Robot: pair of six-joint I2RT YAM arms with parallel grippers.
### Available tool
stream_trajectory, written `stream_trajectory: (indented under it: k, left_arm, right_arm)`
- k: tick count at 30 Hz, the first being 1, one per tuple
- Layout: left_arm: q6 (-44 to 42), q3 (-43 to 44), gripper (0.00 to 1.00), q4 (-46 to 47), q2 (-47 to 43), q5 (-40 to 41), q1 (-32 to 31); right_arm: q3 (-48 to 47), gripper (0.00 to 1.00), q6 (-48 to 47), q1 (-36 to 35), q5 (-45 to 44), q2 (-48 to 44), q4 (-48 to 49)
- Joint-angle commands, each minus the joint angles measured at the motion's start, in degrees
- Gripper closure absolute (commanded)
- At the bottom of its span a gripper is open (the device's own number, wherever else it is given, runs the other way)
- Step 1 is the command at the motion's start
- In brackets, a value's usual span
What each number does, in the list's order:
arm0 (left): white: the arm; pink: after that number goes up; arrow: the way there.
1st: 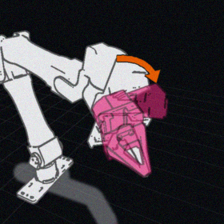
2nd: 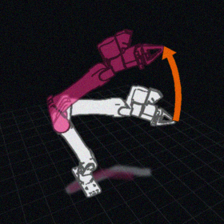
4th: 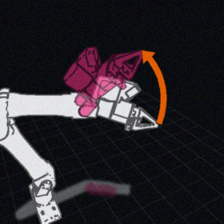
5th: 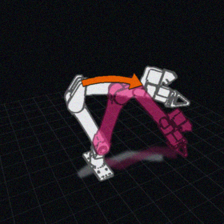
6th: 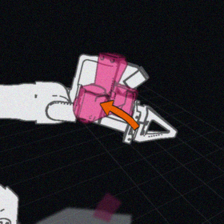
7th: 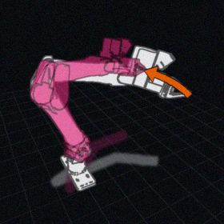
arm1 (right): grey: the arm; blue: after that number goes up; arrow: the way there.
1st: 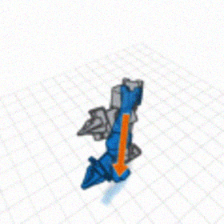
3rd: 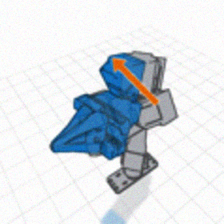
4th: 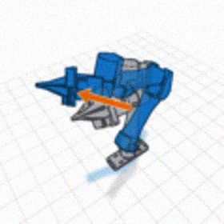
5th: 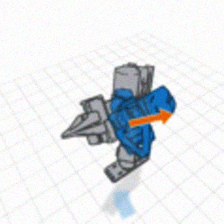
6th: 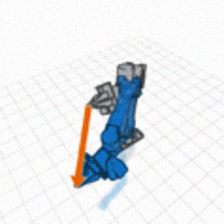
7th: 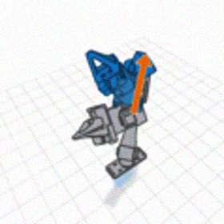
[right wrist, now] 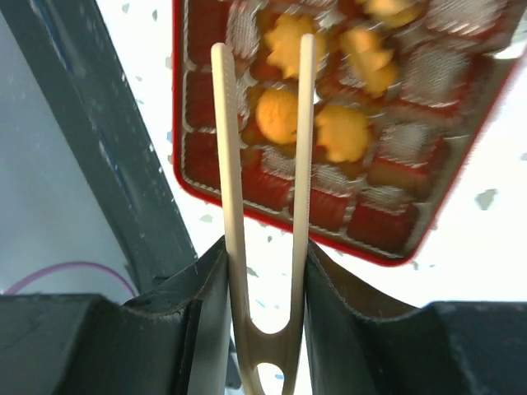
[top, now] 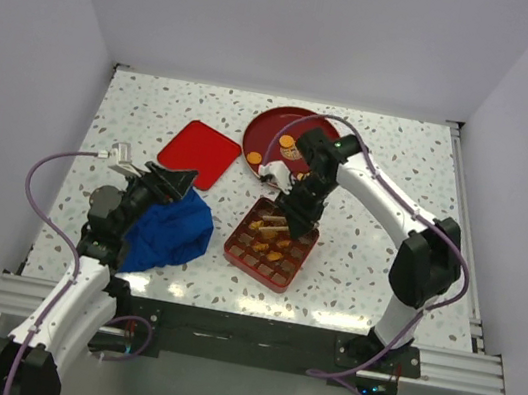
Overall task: Pack the cookies
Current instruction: Place the fake cookies in the empty pocket of the box, then pick up the fake cookies from the plate.
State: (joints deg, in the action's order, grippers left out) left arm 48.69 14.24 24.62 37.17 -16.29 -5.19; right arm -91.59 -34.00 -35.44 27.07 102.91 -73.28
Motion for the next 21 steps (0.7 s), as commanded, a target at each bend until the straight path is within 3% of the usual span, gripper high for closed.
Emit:
stream_trajectory:
  k: [1, 8, 13, 21]
  left_arm:
    - [-0.52, 0.79, 0.21, 1.22, -0.61, -0.58, 0.62]
    - [-0.35, 0.88, 0.21, 1.31, -0.61, -0.76, 0.71]
    - [-0.70, 1.23, 0.21, 0.87, -0.61, -0.67, 0.62]
    - [-0.78, 1.40, 0.21, 0.87, 0.36, -0.76, 0.71]
  right_arm:
    - [-7.89, 0.65, 0.51, 6.07, 2.03, 4.21, -1.96]
    - [-24.22, 0.65, 0.25, 18.64, -5.96, 17.83, -0.38]
    - [-30.83, 0.65, -0.63, 20.32, -11.85, 25.65, 1.02]
    - [-44.80, 0.64, 4.29, 20.32, -10.99, 34.54, 4.19]
